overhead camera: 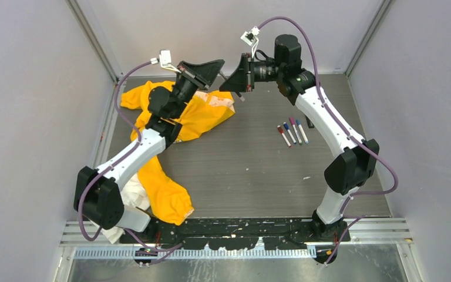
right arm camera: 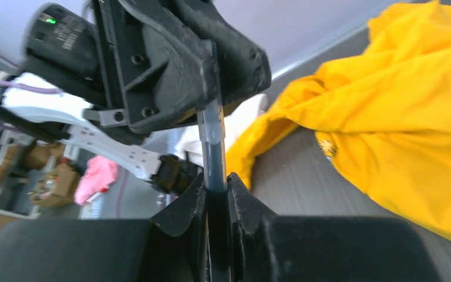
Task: Insert the pens into the pen caps
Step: Press the pen cap onto the pen.
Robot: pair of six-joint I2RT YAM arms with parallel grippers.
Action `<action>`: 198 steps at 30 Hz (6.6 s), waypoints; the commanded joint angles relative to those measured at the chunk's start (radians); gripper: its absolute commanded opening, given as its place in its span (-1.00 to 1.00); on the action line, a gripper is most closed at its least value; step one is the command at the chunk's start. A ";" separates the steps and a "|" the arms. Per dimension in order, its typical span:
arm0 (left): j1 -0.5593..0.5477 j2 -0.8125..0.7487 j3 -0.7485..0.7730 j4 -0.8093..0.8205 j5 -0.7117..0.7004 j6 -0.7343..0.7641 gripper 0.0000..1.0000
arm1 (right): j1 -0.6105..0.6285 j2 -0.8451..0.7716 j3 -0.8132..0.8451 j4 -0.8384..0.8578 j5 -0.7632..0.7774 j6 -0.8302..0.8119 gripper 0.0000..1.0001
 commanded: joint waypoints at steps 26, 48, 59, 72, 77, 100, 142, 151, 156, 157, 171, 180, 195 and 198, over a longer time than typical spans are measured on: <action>0.017 0.039 -0.046 0.035 0.513 -0.330 -0.53 | -0.006 -0.119 -0.226 0.449 0.032 0.096 -0.98; 0.094 -0.166 -0.202 -0.072 0.331 -0.220 0.38 | -0.007 -0.177 -0.402 0.732 0.008 0.328 -0.98; 0.087 -0.231 -0.390 0.198 0.312 -0.101 0.37 | -0.026 -0.204 -0.473 0.873 0.156 0.468 -0.98; -0.099 -0.010 -0.225 0.261 0.227 0.010 0.25 | -0.013 -0.201 -0.491 0.951 0.232 0.533 -0.97; -0.104 0.044 -0.163 0.265 0.199 -0.008 0.15 | -0.012 -0.212 -0.506 0.968 0.225 0.525 -0.97; -0.105 0.131 -0.087 0.306 0.252 -0.048 -0.99 | -0.016 -0.211 -0.508 0.996 0.195 0.526 -0.93; 0.105 -0.196 -0.259 0.205 0.623 0.008 0.30 | -0.104 -0.219 -0.481 1.073 -0.113 0.445 -0.97; 0.143 -0.139 -0.122 0.197 0.361 -0.034 0.49 | -0.090 -0.243 -0.534 0.998 -0.132 0.403 -0.97; 0.130 -0.044 0.014 0.180 0.321 -0.050 0.49 | -0.076 -0.246 -0.537 0.957 -0.130 0.385 -0.97; 0.122 -0.026 0.036 0.178 0.320 -0.049 0.49 | -0.073 -0.247 -0.535 0.952 -0.130 0.384 -0.97; 0.053 0.090 0.155 0.174 0.320 -0.048 0.28 | -0.064 -0.229 -0.516 0.918 -0.118 0.375 -0.97; 0.035 0.100 0.144 0.176 0.334 -0.055 -0.06 | -0.064 -0.218 -0.491 0.872 -0.103 0.351 -0.97; -0.130 0.105 0.112 -0.145 0.375 0.060 -0.99 | -0.065 -0.155 -0.276 0.502 0.009 0.068 -0.98; -0.176 0.079 0.103 -0.244 0.358 0.173 -0.99 | -0.067 -0.129 -0.263 0.598 0.004 0.175 -0.98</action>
